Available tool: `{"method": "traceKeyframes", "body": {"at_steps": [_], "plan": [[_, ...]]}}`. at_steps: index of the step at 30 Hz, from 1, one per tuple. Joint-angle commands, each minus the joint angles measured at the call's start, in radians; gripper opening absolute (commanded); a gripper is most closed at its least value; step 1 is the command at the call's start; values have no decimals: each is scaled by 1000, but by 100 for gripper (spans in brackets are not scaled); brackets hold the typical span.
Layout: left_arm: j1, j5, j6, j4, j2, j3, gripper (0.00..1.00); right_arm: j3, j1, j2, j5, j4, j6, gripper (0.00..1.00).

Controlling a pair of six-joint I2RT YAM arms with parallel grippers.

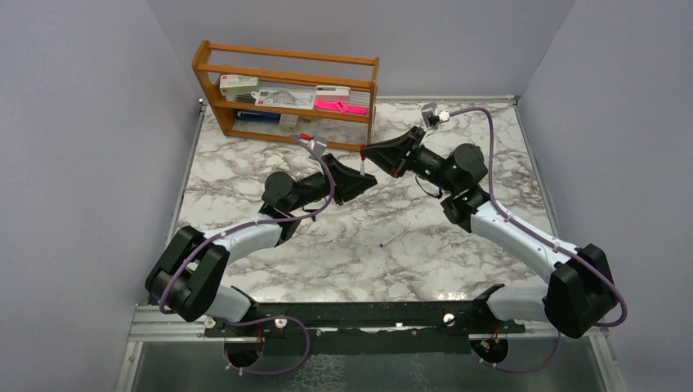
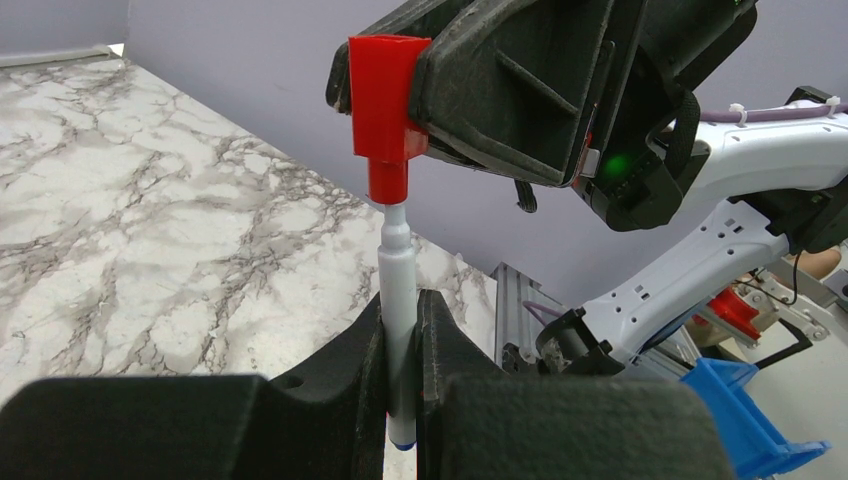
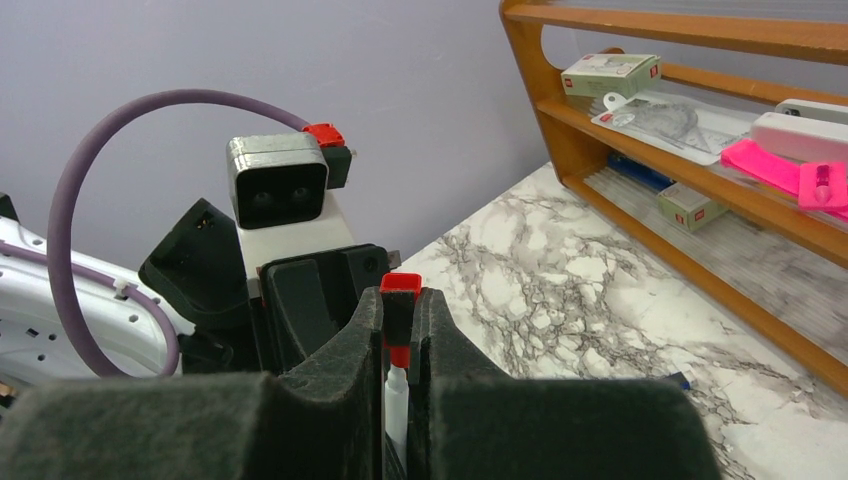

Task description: Insert the pens into the pen caps

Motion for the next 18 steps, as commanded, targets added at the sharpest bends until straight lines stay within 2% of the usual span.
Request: {"method": "traceKeyframes", "body": {"at_steps": [1, 6, 11, 18], "plan": [[-5, -4, 16, 44, -35, 19, 0, -20, -5, 0, -6, -10, -10, 1], [-5, -8, 16, 44, -32, 20, 0, -15, -5, 7, -30, -4, 2, 1], [-5, -22, 51, 2, -19, 41, 0, 24, -5, 25, -84, -96, -1, 1], [-5, -36, 45, -20, 19, 105, 0, -33, -5, 3, -108, -124, -11, 1]]}}
